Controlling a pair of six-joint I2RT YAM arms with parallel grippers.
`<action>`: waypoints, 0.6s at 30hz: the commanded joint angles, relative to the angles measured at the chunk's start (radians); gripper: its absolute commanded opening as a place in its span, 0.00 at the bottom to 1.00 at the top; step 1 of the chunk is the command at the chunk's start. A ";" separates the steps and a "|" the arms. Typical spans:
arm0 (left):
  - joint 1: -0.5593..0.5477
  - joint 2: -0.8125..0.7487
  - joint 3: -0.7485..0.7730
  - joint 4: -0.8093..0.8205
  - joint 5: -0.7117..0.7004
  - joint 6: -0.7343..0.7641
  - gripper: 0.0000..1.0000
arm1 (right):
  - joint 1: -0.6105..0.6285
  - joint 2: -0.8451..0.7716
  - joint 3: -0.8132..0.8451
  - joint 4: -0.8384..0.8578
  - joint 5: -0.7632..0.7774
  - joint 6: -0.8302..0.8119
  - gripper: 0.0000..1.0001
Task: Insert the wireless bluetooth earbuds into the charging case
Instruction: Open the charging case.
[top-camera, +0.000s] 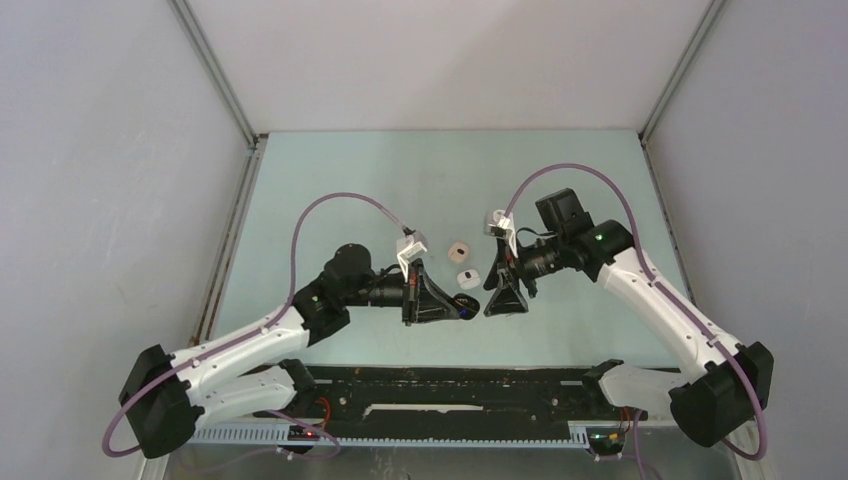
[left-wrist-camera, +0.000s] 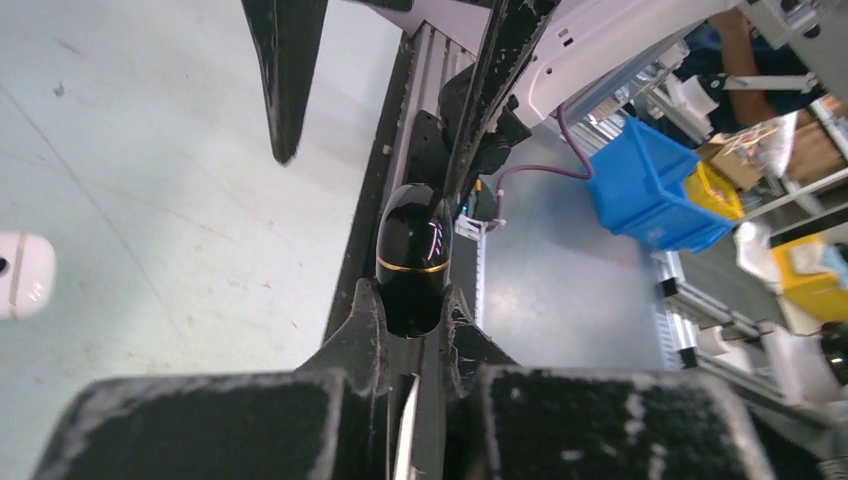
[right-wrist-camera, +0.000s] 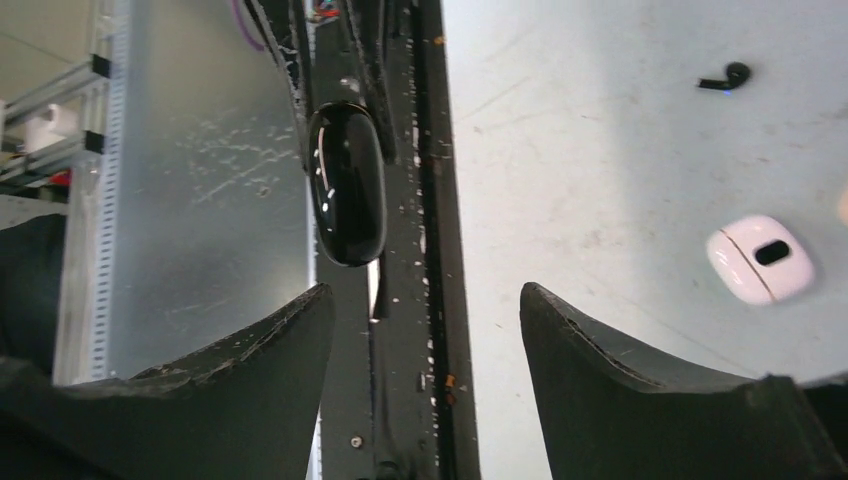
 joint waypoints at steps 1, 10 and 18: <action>-0.015 0.000 -0.009 0.075 -0.022 0.136 0.00 | 0.003 0.013 0.006 -0.009 -0.140 -0.006 0.70; -0.015 0.061 -0.007 0.134 0.003 0.141 0.00 | 0.034 0.026 0.006 0.001 -0.188 -0.014 0.63; -0.016 0.059 -0.021 0.194 0.018 0.112 0.00 | 0.057 0.107 0.006 0.079 -0.138 0.048 0.47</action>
